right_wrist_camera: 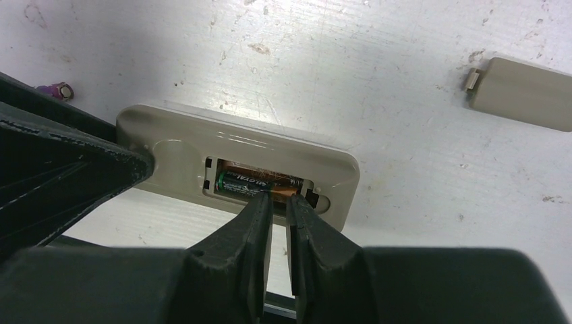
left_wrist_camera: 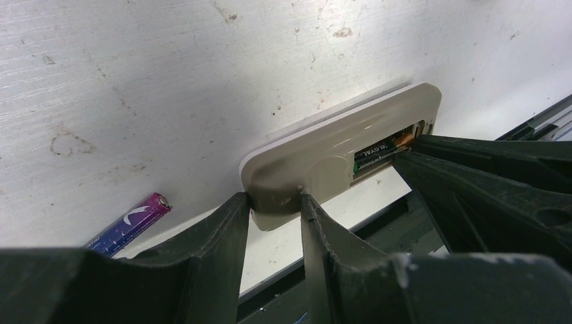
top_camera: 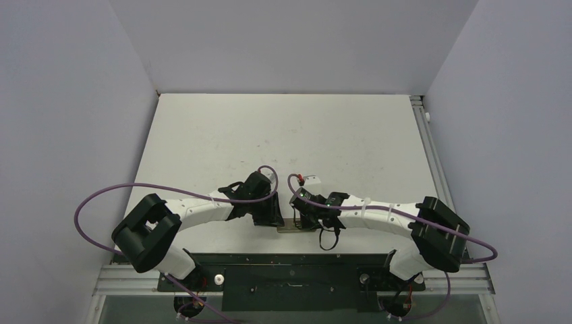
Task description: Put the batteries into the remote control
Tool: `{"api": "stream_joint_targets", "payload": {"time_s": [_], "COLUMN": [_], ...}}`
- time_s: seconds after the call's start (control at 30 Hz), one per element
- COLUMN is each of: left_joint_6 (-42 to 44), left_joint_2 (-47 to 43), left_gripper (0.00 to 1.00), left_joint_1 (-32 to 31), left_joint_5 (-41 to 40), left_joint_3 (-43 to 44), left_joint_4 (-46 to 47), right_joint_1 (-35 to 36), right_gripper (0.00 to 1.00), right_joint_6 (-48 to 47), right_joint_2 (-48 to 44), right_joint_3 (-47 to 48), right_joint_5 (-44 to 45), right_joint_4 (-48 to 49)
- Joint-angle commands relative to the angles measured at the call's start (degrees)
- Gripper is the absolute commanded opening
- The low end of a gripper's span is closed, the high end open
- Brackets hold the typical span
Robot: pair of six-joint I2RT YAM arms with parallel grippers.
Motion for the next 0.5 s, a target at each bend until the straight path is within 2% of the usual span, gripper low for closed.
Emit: {"api": "stream_joint_targets", "payload": {"time_s": [0.0, 0.27, 0.47], "left_joint_6": [0.44, 0.51, 0.57], "left_joint_2": [0.10, 0.00, -0.09], "left_gripper": [0.30, 0.30, 0.31], "left_joint_1": [-0.46, -0.47, -0.47], "left_joint_5": [1.00, 0.92, 0.99], "left_joint_3": [0.04, 0.02, -0.04], "left_joint_4": [1.40, 1.48, 1.59], "right_joint_1": [0.63, 1.64, 2.40], "right_gripper": [0.15, 0.13, 0.11], "right_joint_6": [-0.09, -0.94, -3.47], "right_joint_2": [2.12, 3.35, 5.65], "right_joint_3": [-0.30, 0.16, 3.29], "right_joint_5": [-2.16, -2.64, -0.63], "right_joint_4": [2.31, 1.34, -3.37]}}
